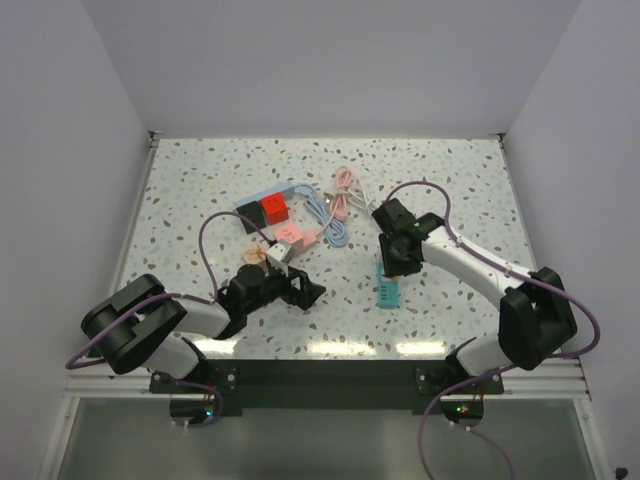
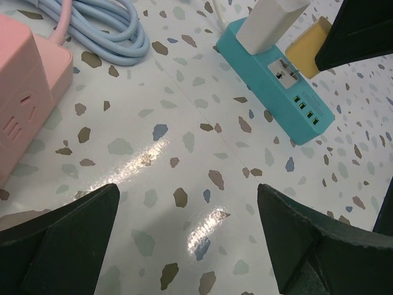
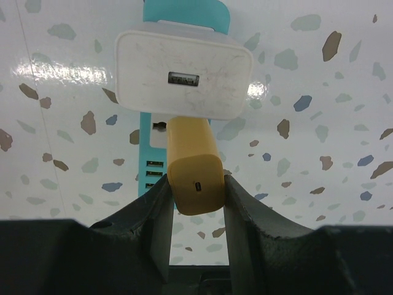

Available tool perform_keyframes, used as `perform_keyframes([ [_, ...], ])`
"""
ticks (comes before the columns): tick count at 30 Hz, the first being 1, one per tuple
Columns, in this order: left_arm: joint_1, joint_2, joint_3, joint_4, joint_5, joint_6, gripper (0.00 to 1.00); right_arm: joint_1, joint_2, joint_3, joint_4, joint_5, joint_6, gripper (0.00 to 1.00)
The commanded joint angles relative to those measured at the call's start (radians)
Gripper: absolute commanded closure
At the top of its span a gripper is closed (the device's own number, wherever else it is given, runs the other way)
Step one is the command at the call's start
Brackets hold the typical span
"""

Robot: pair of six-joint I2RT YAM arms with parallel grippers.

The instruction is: Insert the plug

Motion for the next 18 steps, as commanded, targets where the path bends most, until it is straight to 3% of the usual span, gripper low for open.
perform_keyframes([
  [1, 0.010, -0.003, -0.010, 0.078, 0.010, 0.016, 0.00, -0.004, 0.020, -0.007, 0.025, 0.024, 0.015, 1.00],
  [18, 0.013, 0.004, -0.013, 0.088, 0.016, 0.013, 0.00, -0.004, 0.013, -0.056, 0.038, 0.077, 0.065, 1.00],
])
